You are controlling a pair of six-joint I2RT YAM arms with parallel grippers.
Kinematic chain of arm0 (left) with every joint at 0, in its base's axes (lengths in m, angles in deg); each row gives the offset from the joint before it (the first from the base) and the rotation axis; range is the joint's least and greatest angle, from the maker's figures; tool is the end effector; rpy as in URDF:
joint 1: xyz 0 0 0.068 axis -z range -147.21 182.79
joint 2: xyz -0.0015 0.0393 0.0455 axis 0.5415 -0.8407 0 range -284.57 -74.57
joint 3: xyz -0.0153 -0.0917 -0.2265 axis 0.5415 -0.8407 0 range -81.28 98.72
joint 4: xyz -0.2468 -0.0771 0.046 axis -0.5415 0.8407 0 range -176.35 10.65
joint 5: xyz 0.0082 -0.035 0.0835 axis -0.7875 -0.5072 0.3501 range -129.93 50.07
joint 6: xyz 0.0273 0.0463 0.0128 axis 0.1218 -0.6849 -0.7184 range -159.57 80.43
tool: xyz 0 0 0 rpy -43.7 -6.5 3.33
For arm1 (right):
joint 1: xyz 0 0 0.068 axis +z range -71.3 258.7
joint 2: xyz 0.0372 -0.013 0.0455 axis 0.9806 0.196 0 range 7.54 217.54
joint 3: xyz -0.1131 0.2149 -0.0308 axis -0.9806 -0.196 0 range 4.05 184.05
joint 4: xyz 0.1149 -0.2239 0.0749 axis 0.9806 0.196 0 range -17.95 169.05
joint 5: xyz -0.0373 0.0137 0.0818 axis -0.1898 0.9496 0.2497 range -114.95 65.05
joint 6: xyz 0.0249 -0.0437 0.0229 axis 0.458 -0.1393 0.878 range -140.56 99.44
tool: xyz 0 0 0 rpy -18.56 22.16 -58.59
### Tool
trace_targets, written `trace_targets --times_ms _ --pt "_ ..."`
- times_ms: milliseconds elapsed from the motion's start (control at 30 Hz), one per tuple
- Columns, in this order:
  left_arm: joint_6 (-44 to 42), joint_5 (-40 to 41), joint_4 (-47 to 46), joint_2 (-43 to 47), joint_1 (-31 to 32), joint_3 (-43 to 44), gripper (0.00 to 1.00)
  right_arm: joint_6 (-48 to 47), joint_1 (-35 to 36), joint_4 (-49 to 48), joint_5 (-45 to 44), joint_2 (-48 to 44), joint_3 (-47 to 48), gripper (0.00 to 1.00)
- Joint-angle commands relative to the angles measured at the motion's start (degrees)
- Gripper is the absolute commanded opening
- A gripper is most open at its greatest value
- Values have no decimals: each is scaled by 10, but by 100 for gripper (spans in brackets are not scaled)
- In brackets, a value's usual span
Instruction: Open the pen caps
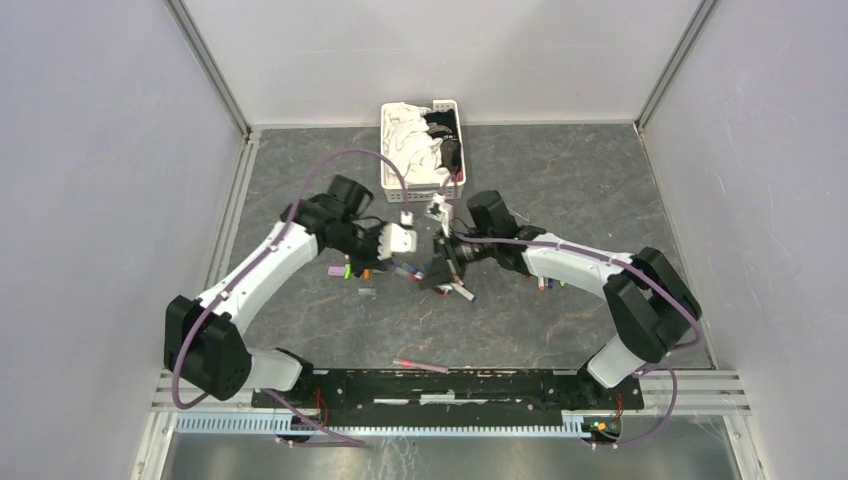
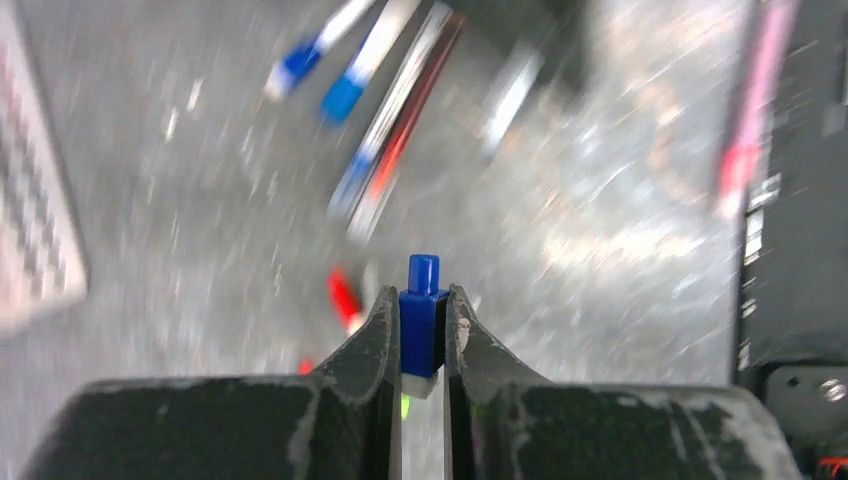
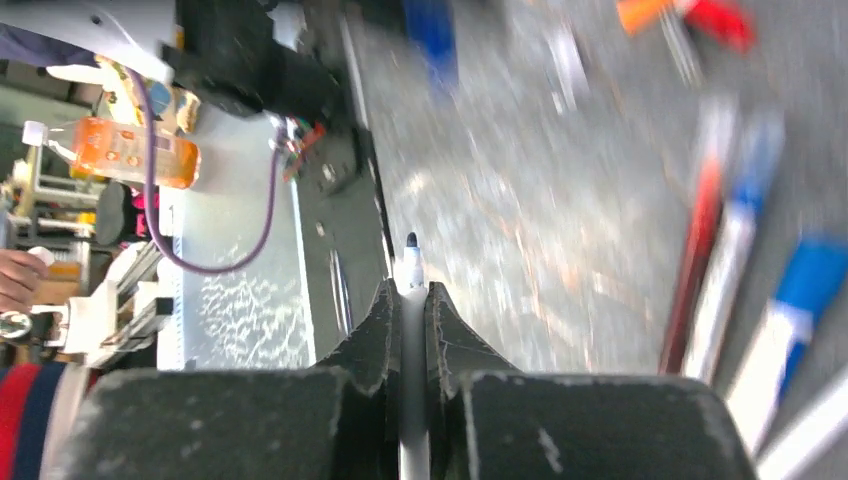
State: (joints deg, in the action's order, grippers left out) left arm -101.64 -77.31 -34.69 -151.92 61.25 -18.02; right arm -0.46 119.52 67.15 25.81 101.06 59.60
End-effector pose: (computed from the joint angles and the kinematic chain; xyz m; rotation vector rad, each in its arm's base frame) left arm 0.2218 -0.1462 0.2463 1.8898 1.6186 -0.6497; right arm 0.2439 0.2492 0.1905 -0.9715 2.1037 1.5345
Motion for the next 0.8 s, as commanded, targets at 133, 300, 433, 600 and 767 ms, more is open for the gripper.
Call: trace_targets --times_ms 133,300,433,600,767 --pt "-41 182 3 -7 -108 4 2 -71 -70 222 -15 -50 -74 0" --pt "-3 147 -37 -20 -108 -17 2 -81 -115 256 -129 -58 -41 0" --pt "67 141 -102 -48 -102 -42 6 -67 -157 273 -349 -60 -4 0" --pt "123 166 -162 -92 -97 -70 17 -50 -182 240 -528 -62 -9 0" --pt "138 192 -190 -126 -96 -77 23 -41 -186 212 -621 -52 -22 0"
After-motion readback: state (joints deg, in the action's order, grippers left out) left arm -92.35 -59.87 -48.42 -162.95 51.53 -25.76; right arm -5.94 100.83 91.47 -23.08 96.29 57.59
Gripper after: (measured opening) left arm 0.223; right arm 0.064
